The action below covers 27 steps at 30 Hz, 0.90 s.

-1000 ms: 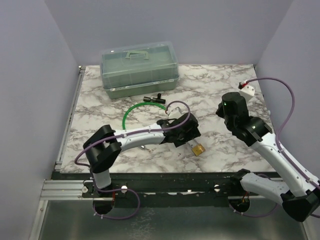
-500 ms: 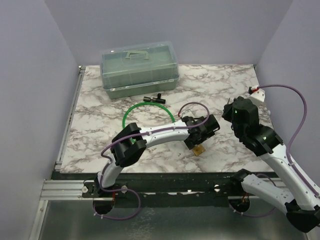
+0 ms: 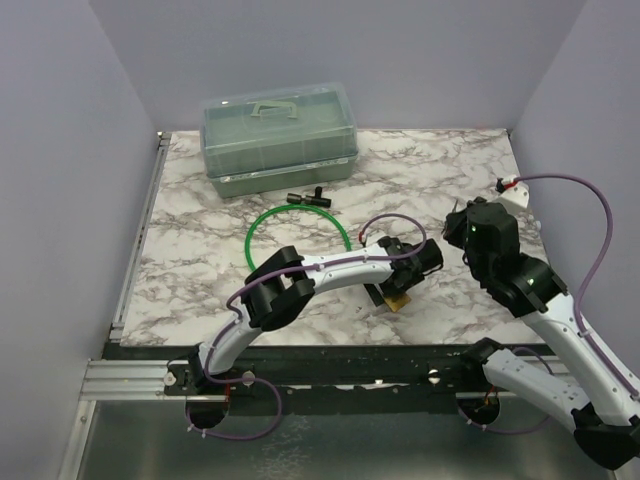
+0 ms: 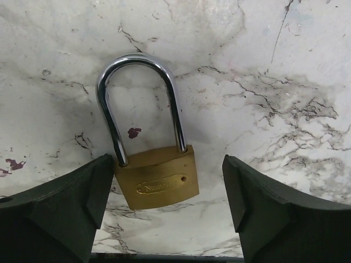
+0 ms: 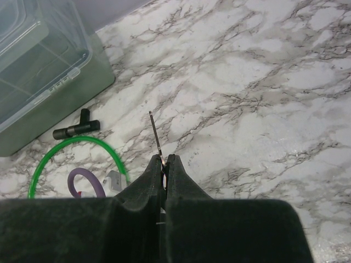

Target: Unlock with the key

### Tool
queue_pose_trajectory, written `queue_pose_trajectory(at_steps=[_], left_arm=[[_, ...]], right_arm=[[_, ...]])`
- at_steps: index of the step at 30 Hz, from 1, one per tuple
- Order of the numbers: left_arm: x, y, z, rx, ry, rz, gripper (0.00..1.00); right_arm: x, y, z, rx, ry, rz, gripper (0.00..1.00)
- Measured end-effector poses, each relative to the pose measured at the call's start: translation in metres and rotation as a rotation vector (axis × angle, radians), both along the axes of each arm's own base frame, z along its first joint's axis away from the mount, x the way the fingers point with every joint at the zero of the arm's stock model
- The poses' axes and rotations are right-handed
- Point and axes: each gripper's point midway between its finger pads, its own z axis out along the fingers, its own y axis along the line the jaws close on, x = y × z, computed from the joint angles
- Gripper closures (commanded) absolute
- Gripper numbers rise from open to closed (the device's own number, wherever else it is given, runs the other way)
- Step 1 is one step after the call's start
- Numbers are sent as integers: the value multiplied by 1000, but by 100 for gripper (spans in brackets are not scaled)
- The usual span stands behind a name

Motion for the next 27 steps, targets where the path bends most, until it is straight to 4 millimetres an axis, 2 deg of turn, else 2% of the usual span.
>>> queue_pose_trajectory(at_steps=[3,6,13,19,27], left_arm=[[0,0,-1,7,1,-3,19],[-1,2,-1,15,4,-6,30],[-3,5,-6,62,14,-56,47],[0,3,-4,70,-3,-109,65],[3,16,-5,70,-48,-130,66]], right_arm=[[-1,0,-1,2,0,4,99],[-3,0,0,6,-4,7,100],[-3,1,-3,8,1,15,100],[-5,1,-5,9,3,20,99],[-5,5,-5,18,4,38,99]])
